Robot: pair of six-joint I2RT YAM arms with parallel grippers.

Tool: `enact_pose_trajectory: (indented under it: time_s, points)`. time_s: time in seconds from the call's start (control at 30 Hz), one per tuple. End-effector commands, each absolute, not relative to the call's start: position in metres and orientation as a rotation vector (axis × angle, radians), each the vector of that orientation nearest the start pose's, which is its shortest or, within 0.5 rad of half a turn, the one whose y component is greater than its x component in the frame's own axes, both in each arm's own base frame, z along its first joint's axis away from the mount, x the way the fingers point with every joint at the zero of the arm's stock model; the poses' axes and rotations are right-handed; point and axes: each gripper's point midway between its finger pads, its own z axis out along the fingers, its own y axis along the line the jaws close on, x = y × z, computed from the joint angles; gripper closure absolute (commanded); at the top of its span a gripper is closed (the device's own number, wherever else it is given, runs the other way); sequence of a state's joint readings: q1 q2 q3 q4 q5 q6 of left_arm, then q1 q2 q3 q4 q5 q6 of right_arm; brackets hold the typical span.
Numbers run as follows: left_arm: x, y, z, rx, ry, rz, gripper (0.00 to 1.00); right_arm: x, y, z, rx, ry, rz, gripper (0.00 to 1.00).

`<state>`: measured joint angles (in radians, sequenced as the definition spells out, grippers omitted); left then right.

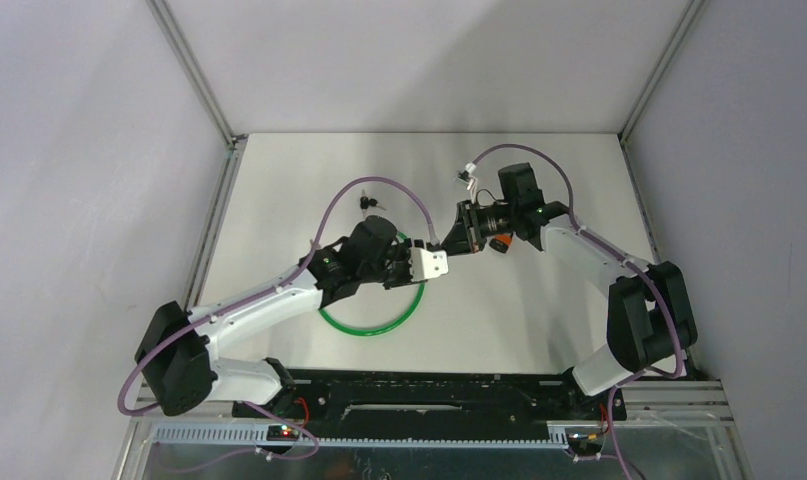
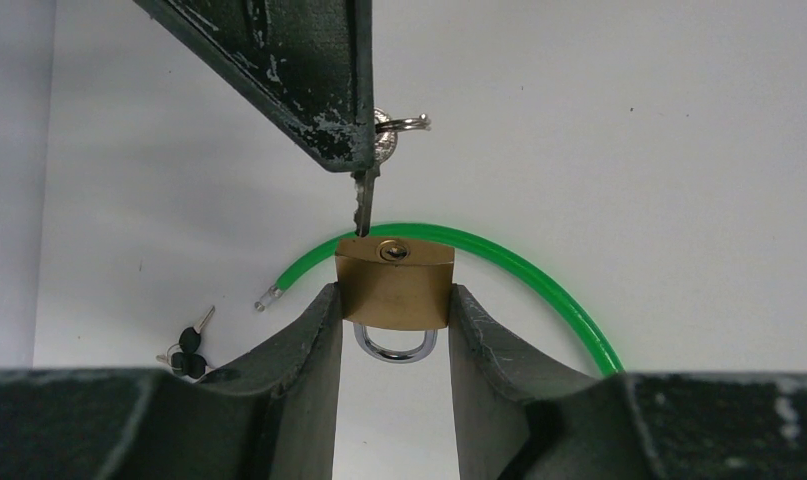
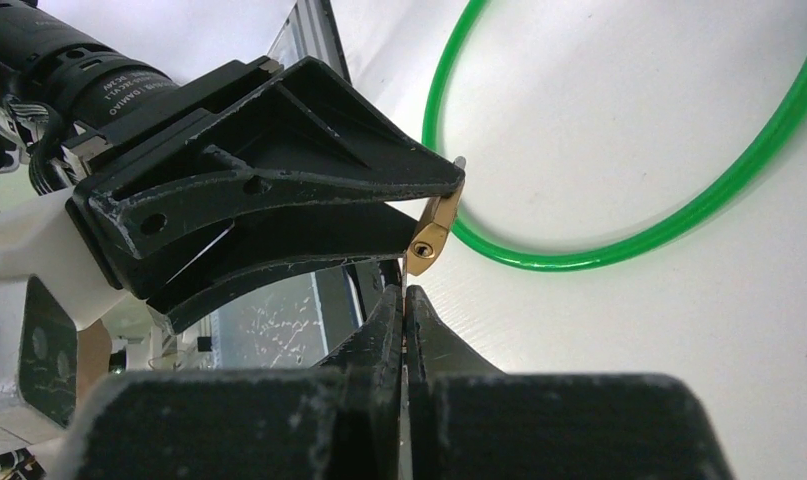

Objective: Unlock with the key

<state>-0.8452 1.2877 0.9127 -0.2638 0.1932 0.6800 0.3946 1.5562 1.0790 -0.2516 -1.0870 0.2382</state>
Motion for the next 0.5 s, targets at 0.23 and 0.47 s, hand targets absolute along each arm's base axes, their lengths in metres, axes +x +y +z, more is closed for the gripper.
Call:
enact_pose_trajectory:
  time_s: [0.23,0.47]
  points:
    - [0.254,-0.303,0.193,1.535,1.448,-0.309,1.00,0.267,0.286,0.197,-0.790,2.120,1.534,1.00]
    - [0.255,-0.303,0.193,1.533,1.452,-0.303,1.00,0.265,0.289,0.191,-0.800,2.135,1.535,1.00]
